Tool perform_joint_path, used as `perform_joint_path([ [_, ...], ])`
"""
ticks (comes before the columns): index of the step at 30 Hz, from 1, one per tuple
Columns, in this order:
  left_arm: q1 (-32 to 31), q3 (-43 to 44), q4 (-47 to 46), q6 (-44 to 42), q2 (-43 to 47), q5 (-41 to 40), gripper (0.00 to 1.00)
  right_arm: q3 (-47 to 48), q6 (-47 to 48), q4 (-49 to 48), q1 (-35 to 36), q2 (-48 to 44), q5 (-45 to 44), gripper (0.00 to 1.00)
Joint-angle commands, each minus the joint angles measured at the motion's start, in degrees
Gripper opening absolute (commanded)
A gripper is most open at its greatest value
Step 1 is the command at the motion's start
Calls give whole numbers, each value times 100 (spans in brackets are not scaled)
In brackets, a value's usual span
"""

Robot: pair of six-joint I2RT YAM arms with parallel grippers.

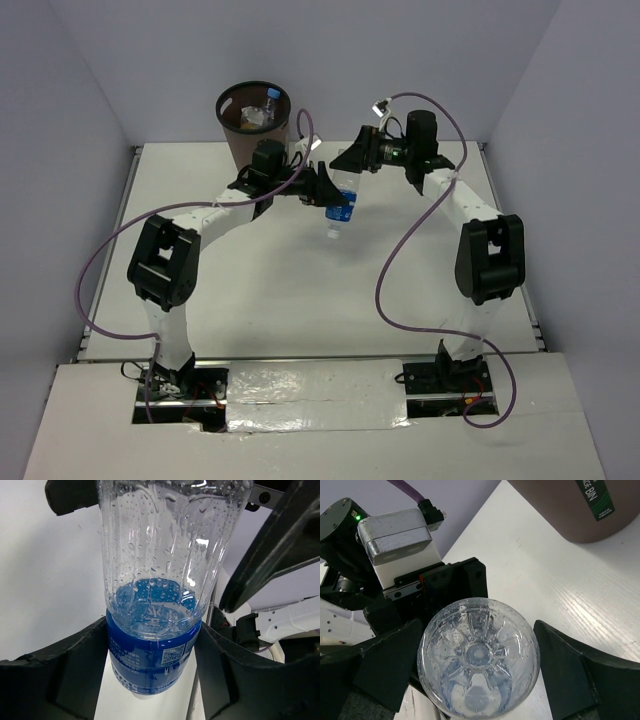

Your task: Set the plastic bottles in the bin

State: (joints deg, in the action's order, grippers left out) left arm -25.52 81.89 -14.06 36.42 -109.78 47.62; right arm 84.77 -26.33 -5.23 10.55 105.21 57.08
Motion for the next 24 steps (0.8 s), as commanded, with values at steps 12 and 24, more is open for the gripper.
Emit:
perform_joint_path([
  [12, 732, 64, 483, -566, 694, 152, 13, 619, 541, 462, -26, -27, 259, 100],
  [24, 1470, 713, 844, -857, 1090, 11, 14, 330, 1209, 93, -105, -273, 1499, 100],
])
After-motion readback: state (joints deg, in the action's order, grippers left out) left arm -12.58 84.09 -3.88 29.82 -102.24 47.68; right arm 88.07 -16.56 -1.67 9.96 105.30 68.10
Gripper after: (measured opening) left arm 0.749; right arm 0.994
